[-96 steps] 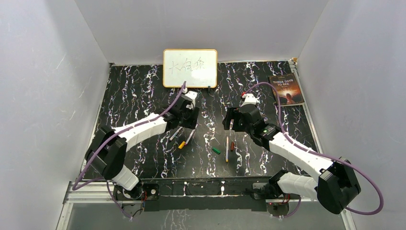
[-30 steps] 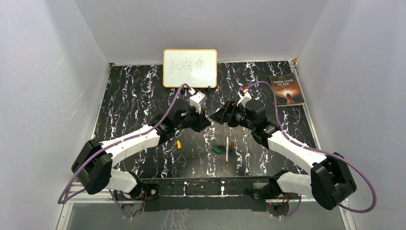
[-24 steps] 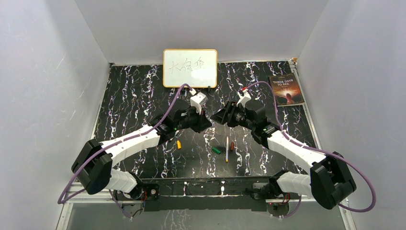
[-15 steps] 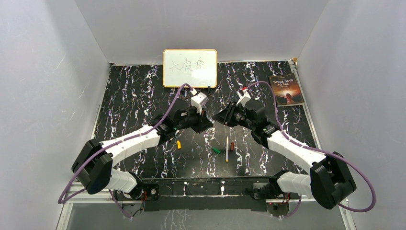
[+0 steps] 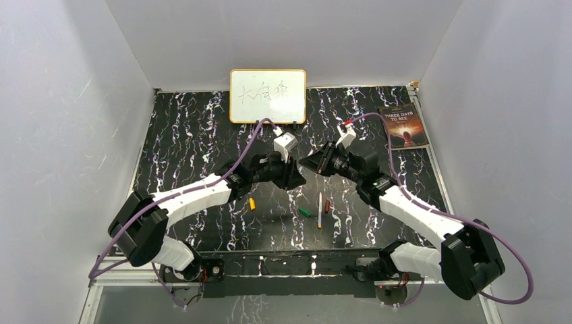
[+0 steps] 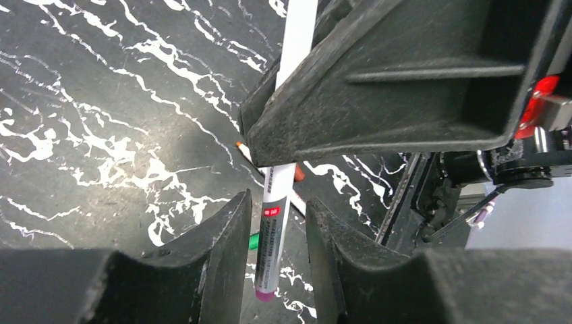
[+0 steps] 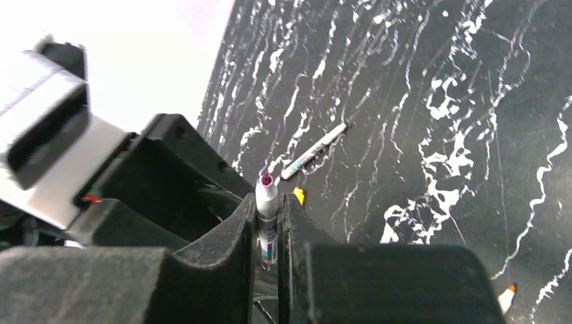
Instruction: Insert the pens into the pen caps
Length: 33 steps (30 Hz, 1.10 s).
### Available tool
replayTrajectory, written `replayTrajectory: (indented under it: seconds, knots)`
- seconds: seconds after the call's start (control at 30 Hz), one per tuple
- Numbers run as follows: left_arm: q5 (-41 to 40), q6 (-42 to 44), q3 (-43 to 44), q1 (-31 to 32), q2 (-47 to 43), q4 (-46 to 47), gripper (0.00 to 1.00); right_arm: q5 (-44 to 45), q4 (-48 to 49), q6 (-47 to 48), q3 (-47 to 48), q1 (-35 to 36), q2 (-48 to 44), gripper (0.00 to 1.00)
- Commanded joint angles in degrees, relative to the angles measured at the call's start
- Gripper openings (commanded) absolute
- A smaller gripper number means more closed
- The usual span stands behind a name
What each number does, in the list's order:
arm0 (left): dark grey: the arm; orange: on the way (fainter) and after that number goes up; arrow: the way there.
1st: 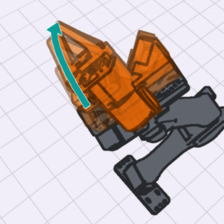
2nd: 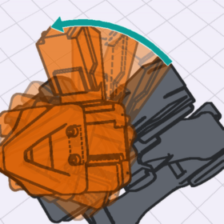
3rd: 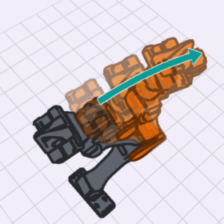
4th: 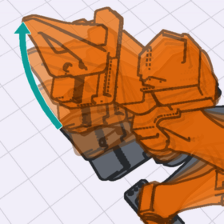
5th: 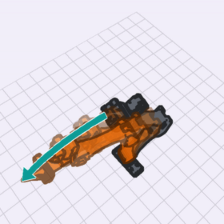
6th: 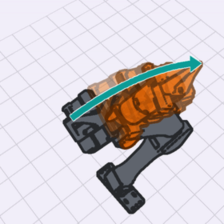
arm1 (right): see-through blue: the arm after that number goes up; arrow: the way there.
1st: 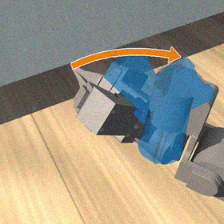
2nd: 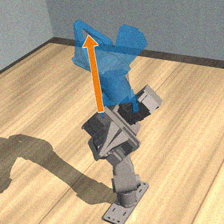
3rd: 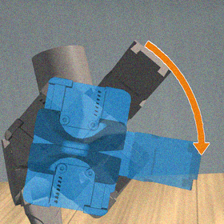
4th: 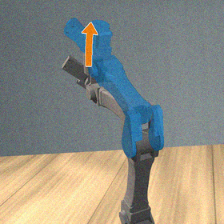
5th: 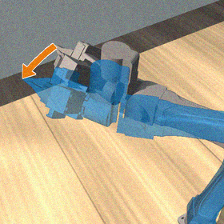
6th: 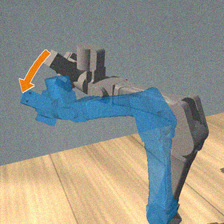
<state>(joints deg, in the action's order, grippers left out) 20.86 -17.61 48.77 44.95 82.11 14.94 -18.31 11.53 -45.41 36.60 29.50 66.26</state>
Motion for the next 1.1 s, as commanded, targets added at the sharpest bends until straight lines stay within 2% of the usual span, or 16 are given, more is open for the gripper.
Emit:
replayTrajectory:
  seconds: [0.0, 0.13, 0.2, 0.27, 0.4, 0.63, 0.83, 1.0, 1.07]
  knots:
    - [2.8, -3.2, -1.4, 0.3, -2.4, 6.9, 0.31, 0.7, 7.1, -1.7, -0.7, -0.1, -3.6, 0.0]
    - [1.0, -3.5, -2.0, 0.3, -3.5, 7.7, 0.16, 0.7, 8.0, -2.5, -1.2, -0.1, -4.6, 0.0]
    - [0.2, -3.9, -2.3, 0.3, -4.8, 8.5, 0.14, 0.9, 8.0, -2.7, -1.2, -0.1, -4.7, 0.0]
    - [0.0, -4.2, -2.6, 0.3, -6.0, 9.8, 0.15, 1.0, 8.2, -3.0, -1.6, -0.1, -4.7, 0.0]
    - [-0.6, -4.9, -3.9, 0.3, -7.7, 13.8, 0.26, 1.2, 9.4, -4.4, -2.4, -0.1, -5.1, 0.0]
    - [-2.1, -5.9, -6.8, 0.3, -9.4, 19.3, 0.27, 1.3, 9.3, -5.2, -2.6, -0.1, -5.4, 0.0]
    - [-1.6, -6.1, -6.7, 0.3, -8.7, 19.7, 0.15, 0.5, 9.6, -5.5, -2.4, -0.1, -5.1, 0.0]
    - [-2.4, -5.8, -5.9, 0.3, -8.1, 19.2, 0.0, -0.6, 9.5, -6.0, -2.6, -0.1, -4.8, 0.0]
    - [-3.1, -5.8, -5.7, 0.3, -7.9, 18.2, 0.0, -0.8, 9.5, -6.1, -2.7, -0.1, -4.9, 0.0]
